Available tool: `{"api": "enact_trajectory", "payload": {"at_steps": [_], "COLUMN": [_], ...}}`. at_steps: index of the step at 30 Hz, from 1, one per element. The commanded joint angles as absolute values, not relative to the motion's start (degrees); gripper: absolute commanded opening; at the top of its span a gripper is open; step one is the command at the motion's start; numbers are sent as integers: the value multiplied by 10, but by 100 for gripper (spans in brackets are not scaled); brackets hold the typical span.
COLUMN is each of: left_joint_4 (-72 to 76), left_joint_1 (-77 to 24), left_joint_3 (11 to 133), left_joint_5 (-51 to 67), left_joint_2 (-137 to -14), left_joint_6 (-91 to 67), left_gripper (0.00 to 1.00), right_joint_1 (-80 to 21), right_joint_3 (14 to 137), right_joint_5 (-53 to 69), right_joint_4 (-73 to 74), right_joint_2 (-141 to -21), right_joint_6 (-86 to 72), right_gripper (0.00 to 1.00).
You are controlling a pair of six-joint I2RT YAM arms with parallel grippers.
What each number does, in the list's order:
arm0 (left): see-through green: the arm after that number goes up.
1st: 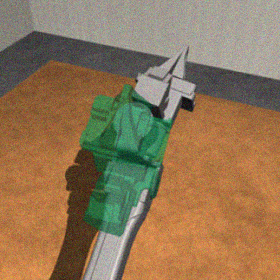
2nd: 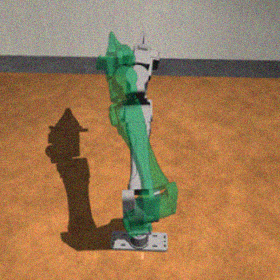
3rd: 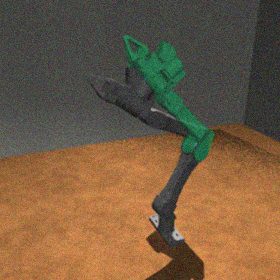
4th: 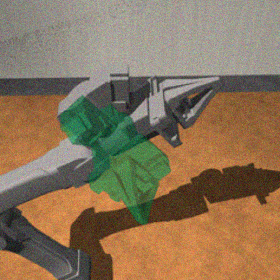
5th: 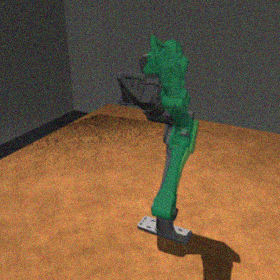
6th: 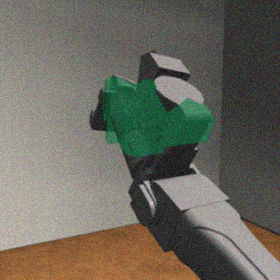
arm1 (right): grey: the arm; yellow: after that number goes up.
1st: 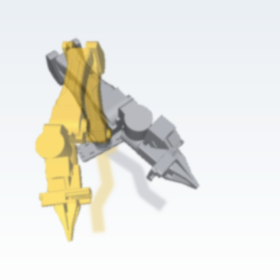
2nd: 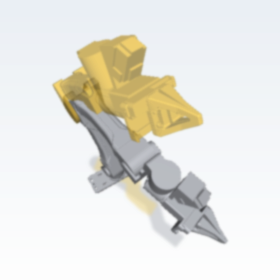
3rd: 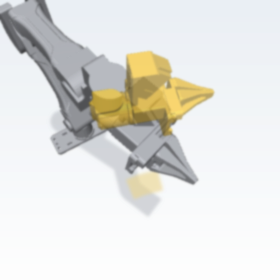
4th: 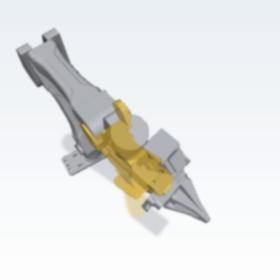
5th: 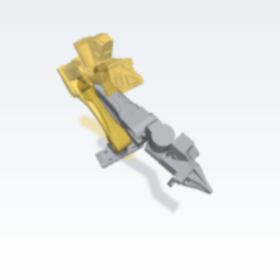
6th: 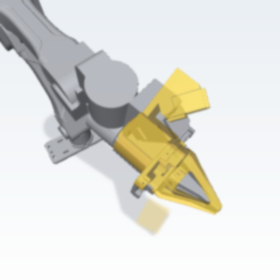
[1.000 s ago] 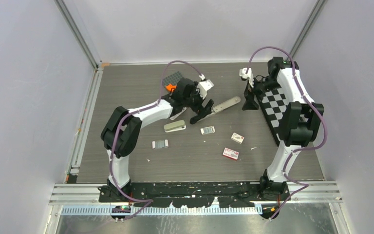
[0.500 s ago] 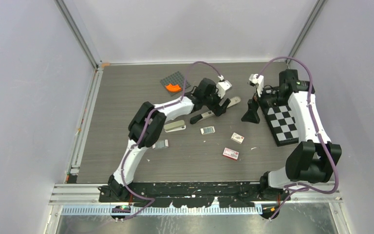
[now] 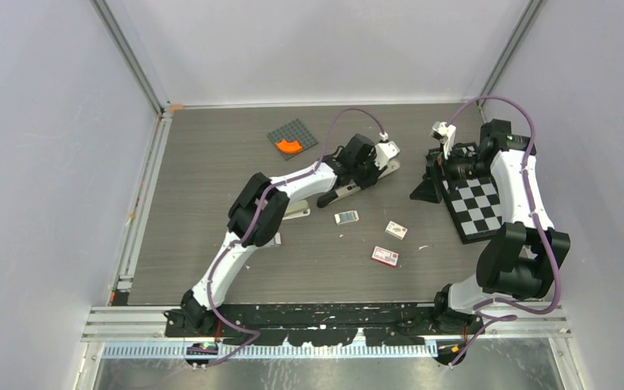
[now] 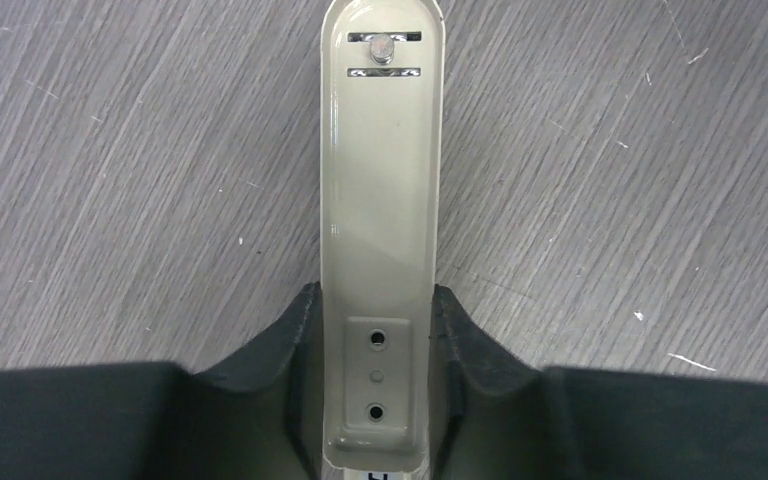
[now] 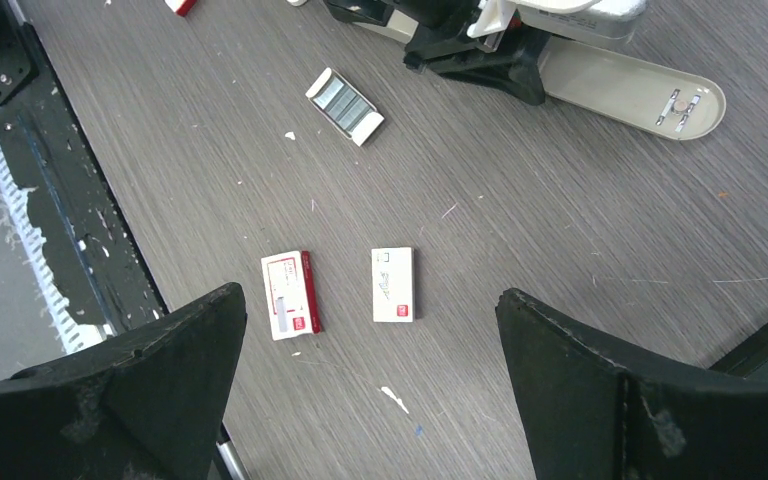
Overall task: Unload the staples from the stapler
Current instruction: Unload the staple at the center of the board.
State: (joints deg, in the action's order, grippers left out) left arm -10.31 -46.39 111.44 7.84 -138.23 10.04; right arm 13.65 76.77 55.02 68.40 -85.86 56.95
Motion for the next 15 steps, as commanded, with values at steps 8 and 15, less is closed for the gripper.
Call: {"api": "enact_trajectory", "payload": {"at_steps": [8, 15], "left_joint_4": [24, 104], "left_joint_1": [-466, -465], "left_joint_3": [1036, 965], "left_joint_5": [73, 87], "left_joint_2": [-1266, -1208], "left_joint_6": [102, 84], "left_gripper": [0, 0], "right_joint_1": [156, 159], "right_joint_3": [775, 775], "right_joint_5": [583, 585], "right_joint_4": [700, 703], "right_joint_2": [-840, -841], "right_joint_6": [588, 591], "right_gripper": [100, 100]}}
